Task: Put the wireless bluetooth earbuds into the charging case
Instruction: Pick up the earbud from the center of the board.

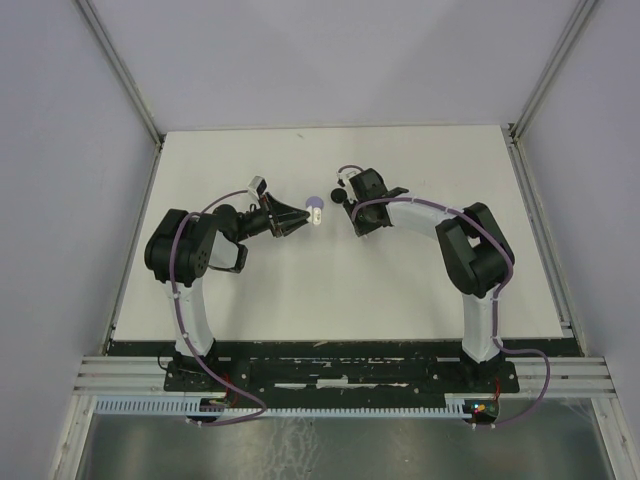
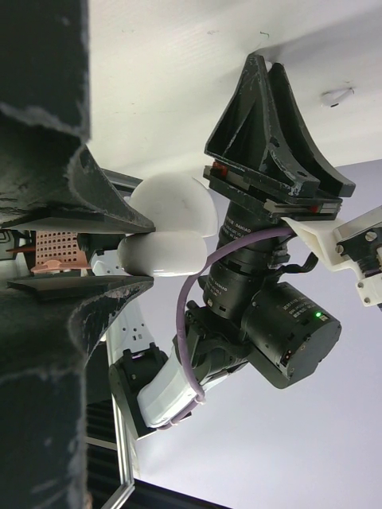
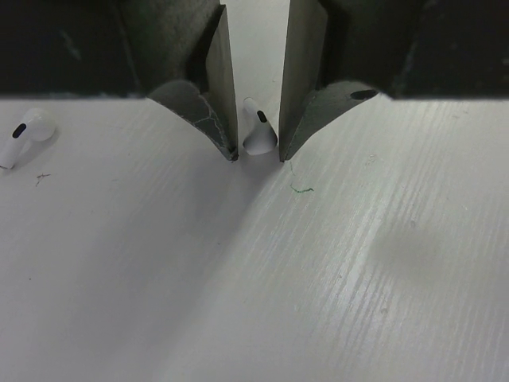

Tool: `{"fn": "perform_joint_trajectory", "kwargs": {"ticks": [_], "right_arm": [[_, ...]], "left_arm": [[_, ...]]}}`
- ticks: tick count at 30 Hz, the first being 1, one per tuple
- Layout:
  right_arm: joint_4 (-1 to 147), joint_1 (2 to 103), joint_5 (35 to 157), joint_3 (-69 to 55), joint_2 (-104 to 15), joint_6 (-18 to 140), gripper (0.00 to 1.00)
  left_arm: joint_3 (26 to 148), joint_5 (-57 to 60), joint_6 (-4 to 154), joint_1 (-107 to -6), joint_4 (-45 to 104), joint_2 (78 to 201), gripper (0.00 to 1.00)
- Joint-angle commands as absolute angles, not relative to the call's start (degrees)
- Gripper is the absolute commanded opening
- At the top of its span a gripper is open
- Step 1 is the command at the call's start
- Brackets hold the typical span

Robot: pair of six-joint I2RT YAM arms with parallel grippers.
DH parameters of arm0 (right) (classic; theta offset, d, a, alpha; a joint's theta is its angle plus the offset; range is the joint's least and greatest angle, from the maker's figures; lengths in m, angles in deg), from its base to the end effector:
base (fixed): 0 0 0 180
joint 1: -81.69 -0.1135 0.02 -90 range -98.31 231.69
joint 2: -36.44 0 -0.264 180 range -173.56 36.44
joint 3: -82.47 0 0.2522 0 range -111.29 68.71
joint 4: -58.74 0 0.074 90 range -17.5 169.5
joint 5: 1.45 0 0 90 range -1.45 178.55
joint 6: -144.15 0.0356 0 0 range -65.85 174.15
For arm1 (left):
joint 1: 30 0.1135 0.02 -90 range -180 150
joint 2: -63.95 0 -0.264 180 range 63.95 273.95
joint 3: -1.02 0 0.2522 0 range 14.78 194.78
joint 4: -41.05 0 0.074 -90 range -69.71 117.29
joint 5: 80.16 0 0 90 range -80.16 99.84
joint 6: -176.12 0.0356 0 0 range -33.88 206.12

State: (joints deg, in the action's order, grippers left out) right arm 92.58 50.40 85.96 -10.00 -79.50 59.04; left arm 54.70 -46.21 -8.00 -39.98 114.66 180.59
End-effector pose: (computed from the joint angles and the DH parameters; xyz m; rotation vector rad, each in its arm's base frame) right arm 0.3649 0.2199 0.1582 -0.5725 2.5156 0.1795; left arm 0.3349 -0.0889 0.1422 -0.3082 1.8656 -2.0338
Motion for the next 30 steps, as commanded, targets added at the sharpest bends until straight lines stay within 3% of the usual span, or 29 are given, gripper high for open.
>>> {"fn": "perform_joint_trajectory", "kwargs": {"ticks": [1,12,23,30], "right_arm": [[92.76,49.92,84.73,-9.13,-77.73,59.63,0.33],[93.24,49.92,84.05,-9.68,-76.19,59.53,0.21],[86.19,50.11,85.29,-6.75,-70.88,61.52,0.17],[76.51,51.13,85.86,-0.33,-60.32,63.08,0.17]], "left_arm": [[54.59,-47.27,-10.38,-39.70,126.40,180.72,0.03],[54.51,-47.23,-10.30,-39.68,126.42,180.76,0.03],[54.42,-47.14,-10.29,-40.14,126.40,180.77,0.03],[55.05,-46.37,-10.81,-42.47,126.42,180.88,0.03]]}}
